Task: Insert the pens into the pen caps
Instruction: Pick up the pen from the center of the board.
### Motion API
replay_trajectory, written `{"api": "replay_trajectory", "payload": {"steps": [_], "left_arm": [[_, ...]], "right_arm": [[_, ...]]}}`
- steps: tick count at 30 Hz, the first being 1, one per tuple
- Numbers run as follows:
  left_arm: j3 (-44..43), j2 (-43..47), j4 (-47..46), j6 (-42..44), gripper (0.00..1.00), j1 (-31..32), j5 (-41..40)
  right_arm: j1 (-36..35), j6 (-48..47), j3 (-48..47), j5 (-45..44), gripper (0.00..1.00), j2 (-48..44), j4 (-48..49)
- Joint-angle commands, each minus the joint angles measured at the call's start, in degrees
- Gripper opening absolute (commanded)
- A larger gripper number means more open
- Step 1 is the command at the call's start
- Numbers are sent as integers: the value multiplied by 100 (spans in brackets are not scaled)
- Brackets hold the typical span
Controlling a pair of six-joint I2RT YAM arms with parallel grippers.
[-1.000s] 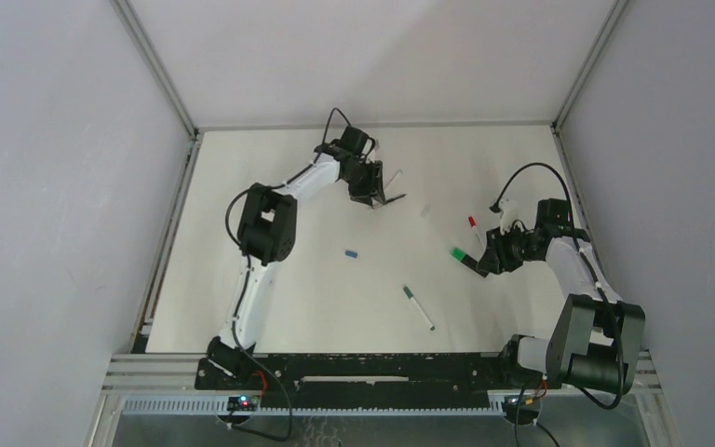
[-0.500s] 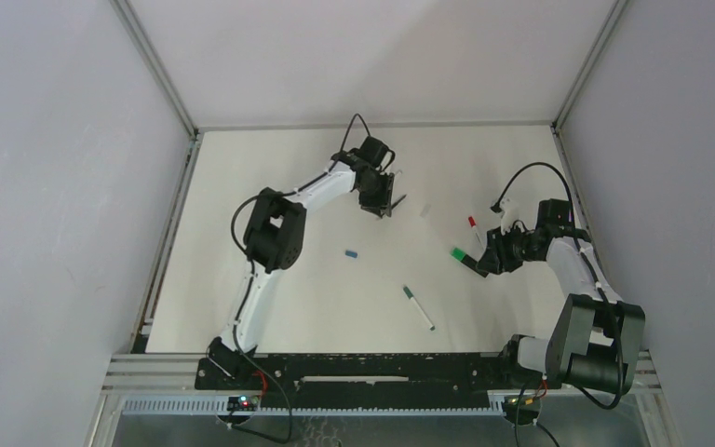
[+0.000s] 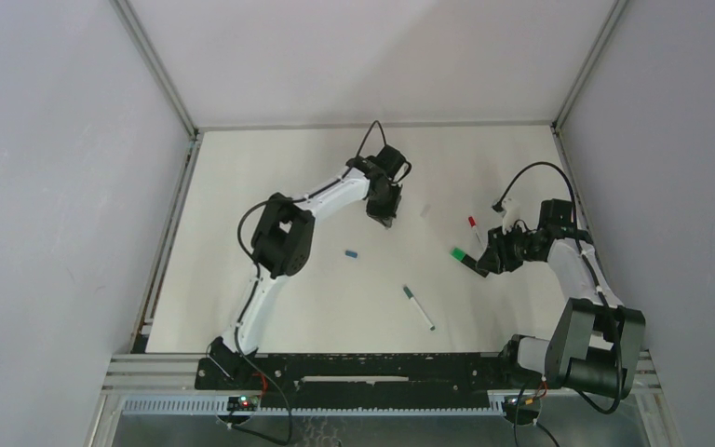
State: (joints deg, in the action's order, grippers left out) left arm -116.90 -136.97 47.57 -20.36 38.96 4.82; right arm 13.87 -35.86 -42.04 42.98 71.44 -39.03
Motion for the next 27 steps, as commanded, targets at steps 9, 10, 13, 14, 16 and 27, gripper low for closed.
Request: {"api": "replay_trajectory", "payload": {"steps": [9, 10, 13, 14, 16, 27], "left_arm": [[946, 1056, -759, 254, 0, 155, -4], [1185, 1178, -864, 244, 0, 155, 22], [1950, 1908, -1489, 181, 0, 151, 127], [2197, 2152, -1697, 156, 0, 152, 173], [2746, 2633, -2090, 79, 0, 157, 281], [5800, 5929, -5034, -248, 0, 466, 1100]], "right_arm": [[252, -314, -173, 836, 42, -501, -304], [268, -338, -173, 935, 42, -572, -341], [274, -393, -172, 1251, 42, -823, -431], [274, -395, -173, 1369, 42, -911, -437], [274, -379, -199, 1572, 42, -1109, -478], [208, 321, -2212, 3135, 43, -1983, -1233]]}}
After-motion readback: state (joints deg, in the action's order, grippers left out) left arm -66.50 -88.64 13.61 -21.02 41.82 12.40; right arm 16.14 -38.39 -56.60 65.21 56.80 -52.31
